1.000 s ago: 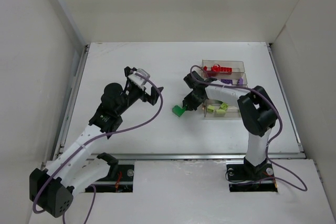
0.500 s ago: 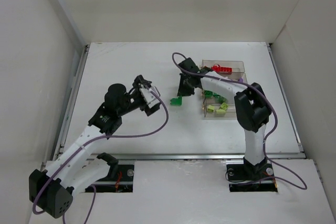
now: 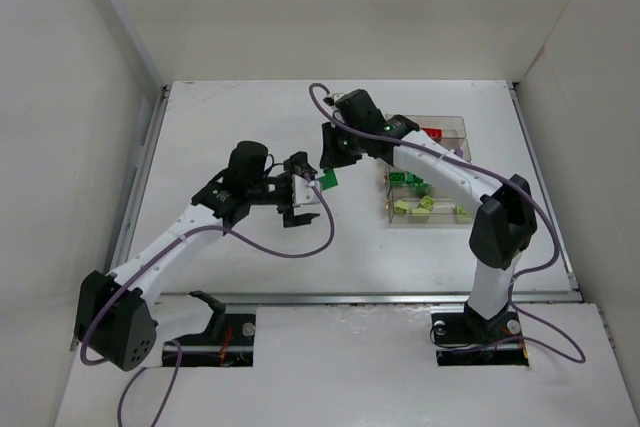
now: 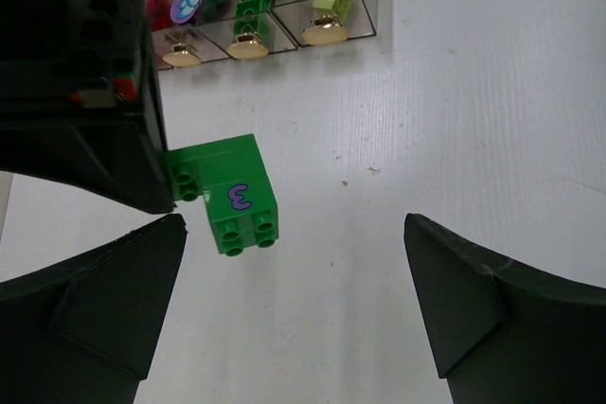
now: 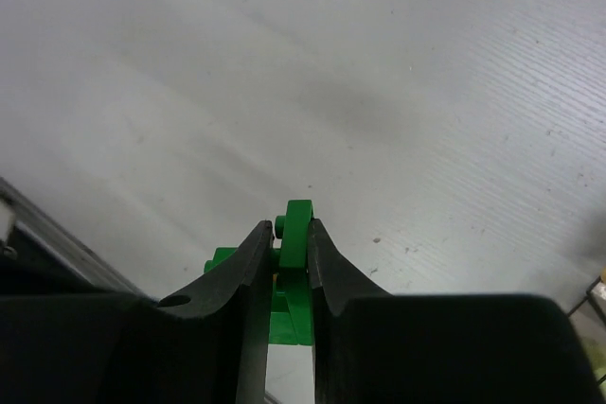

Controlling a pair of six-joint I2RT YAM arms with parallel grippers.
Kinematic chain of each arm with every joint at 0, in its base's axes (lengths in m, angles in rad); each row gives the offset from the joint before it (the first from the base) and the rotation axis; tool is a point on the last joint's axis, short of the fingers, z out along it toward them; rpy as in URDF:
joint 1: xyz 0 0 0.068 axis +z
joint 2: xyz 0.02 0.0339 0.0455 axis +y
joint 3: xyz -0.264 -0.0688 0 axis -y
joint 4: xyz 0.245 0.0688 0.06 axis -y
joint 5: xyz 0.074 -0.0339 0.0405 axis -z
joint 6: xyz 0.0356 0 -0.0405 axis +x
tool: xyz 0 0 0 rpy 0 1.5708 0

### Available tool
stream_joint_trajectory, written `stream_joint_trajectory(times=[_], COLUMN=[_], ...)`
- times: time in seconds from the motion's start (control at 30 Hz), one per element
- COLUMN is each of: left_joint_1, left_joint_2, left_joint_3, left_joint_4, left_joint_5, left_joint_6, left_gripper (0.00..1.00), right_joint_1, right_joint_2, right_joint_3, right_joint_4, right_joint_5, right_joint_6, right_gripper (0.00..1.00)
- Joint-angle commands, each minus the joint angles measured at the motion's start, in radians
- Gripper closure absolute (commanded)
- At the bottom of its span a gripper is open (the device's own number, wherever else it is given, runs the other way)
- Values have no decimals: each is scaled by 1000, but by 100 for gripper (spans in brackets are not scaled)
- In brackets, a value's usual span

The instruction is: Sort the legos into containers by color

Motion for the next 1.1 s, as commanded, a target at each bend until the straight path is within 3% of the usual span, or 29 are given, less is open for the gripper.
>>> stream_joint_trajectory(times=[0.0, 0.13, 0.43, 0.6, 0.63, 0.73, 0.77, 1.07], left_joint_1=[-18, -36, -64, -73, -73, -73, -73, -73], left_joint_2=[11, 20, 2, -7, -7, -7, -7, -62], left_joint_3=[57, 66, 66, 57, 57, 57, 57, 66], left_joint_4=[24, 24, 76, 76, 65, 56, 56, -54], left_joint_5=[-19, -102, -151, -182, -182, -193, -205, -294], left_joint_6=[19, -1, -82, -82, -82, -82, -82, -44], left_gripper=[0, 6, 38, 64, 74, 89, 100, 100], right_joint_1=[-2, -2, -2, -2, -2, -2, -2, -26], right_joint_2=[-75, -99, -108, -118, -128, -128, -128, -75], right_joint_3=[0, -10, -57, -77, -77, -86, -97, -171], right_joint_4=[57, 92, 134, 143, 143, 152, 152, 39], right_joint_5=[-54, -71, -131, -142, -142, -128, -113, 65], right_joint_6=[59, 119, 141, 151, 151, 151, 151, 131], right_gripper=[100, 100, 100, 100, 100, 100, 100, 100])
